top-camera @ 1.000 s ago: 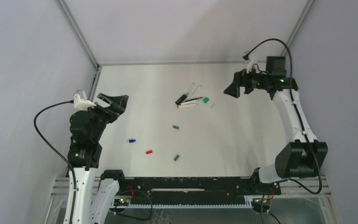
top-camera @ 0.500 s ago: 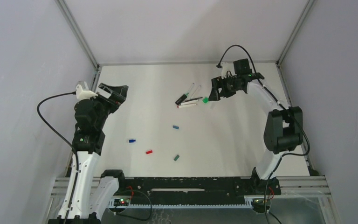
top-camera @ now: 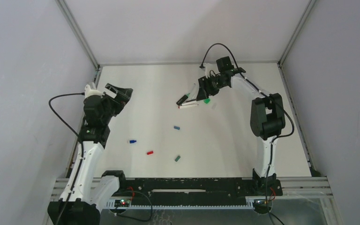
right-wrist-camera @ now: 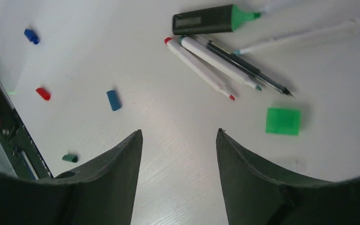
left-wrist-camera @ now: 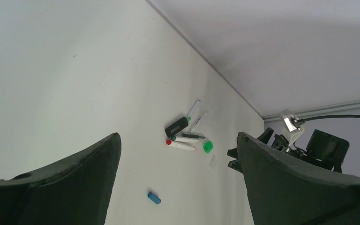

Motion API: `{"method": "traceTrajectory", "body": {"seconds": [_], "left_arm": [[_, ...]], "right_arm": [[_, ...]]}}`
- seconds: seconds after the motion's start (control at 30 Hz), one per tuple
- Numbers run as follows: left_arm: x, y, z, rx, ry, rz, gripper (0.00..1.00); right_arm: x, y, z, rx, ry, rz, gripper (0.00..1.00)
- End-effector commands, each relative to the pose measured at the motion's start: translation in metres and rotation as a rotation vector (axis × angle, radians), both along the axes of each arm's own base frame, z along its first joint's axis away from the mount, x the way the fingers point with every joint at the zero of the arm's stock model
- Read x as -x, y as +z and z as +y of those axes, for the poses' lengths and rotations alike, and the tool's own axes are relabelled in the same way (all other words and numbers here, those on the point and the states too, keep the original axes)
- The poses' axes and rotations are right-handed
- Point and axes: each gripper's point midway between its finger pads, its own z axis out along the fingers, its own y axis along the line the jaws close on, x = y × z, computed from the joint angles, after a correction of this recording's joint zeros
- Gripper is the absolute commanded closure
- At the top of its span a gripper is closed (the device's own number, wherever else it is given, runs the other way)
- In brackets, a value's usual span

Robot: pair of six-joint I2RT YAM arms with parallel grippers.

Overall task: Insert the pens into the pen caps
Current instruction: Pick up the pen from the center of the board.

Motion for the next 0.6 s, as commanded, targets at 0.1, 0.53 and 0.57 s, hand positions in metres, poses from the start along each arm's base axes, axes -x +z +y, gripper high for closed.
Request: {"method": "traceTrajectory", "body": {"seconds": [0.1, 0.53, 0.57], "left_arm": [[-0.01, -0.006, -0.002, 0.028, -0.015, 0.03, 0.06], [-0.02, 0.002, -0.008, -0.052, -0.087, 0.045, 0.06], [-0.019, 0.003, -0.008, -0.057, -0.09, 0.042, 0.06]], "right_arm": [[0.001, 0.011, 0.025, -0.051, 0.317, -0.159, 0.39], [0.067, 0.002, 0.032, -0.123, 1.121, -0.634, 0.42], [0.063, -0.003, 0.033, -0.097, 1.139, -0.652, 0.42]]}}
